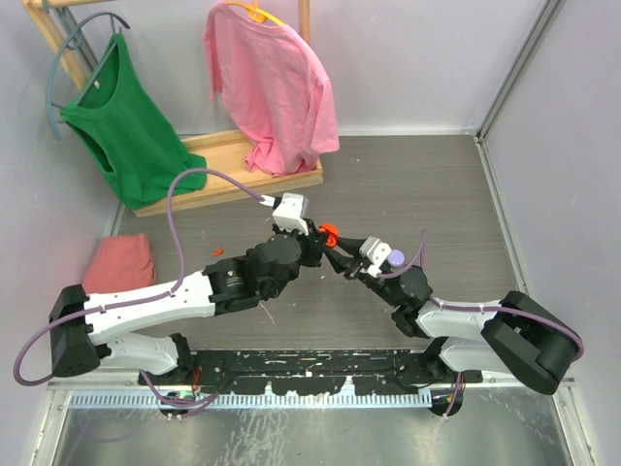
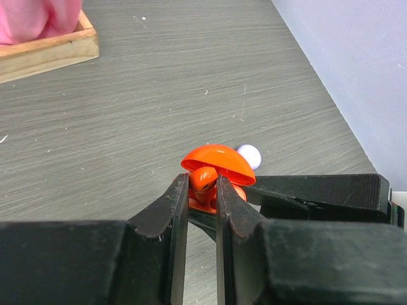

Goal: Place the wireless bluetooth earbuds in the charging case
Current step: Place the earbud in the charging case.

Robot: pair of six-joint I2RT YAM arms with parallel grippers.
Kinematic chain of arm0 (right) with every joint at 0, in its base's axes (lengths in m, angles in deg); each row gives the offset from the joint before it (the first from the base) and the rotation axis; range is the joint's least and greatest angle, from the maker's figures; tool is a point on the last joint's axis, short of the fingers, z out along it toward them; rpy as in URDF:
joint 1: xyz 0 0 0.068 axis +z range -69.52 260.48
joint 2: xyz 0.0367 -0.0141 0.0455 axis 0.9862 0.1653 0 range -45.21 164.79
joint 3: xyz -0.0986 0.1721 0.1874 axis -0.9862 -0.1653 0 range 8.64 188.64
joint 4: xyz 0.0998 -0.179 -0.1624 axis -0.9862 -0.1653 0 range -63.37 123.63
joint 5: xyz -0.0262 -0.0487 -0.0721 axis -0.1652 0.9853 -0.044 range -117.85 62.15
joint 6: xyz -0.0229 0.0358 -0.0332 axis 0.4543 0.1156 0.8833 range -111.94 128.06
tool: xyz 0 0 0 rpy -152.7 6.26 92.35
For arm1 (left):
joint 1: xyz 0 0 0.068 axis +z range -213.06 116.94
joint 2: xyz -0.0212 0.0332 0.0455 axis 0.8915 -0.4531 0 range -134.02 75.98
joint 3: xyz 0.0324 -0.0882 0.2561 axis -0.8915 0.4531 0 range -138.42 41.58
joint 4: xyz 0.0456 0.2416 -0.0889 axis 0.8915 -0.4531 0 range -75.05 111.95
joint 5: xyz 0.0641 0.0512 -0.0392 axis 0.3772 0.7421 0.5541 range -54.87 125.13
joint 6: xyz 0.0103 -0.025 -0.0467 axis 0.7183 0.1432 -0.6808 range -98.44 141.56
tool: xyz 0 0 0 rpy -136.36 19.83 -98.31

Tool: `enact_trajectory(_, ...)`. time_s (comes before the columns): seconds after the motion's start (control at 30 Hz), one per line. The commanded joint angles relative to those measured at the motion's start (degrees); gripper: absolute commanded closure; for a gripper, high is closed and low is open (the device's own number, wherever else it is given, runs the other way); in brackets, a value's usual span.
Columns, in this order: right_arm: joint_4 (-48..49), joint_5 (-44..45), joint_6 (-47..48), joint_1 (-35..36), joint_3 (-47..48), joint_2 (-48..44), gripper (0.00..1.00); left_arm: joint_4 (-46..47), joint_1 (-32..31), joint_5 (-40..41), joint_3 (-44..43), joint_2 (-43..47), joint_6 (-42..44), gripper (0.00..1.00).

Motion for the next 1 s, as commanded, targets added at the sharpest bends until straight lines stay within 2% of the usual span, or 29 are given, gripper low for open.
enact_trajectory(0.0, 5.8, 2.1, 0.9, 0.2, 0.9, -0.9, 0.99, 2.8, -1.7, 4.5, 0.2, -0.1, 1.8, 0.86)
enact_trajectory(0.7, 6.2, 2.6, 0.4, 0.2, 0.6, -0.6, 0.99, -1.0, -4.6, 8.4, -2.2, -4.8, 1.4, 0.71)
enact_trajectory(0.97, 6.6, 3.6, -0.1, 0.2, 0.3, -0.4, 0.99, -5.5, -4.5, 11.6, -3.2, -4.0, -0.9, 0.64)
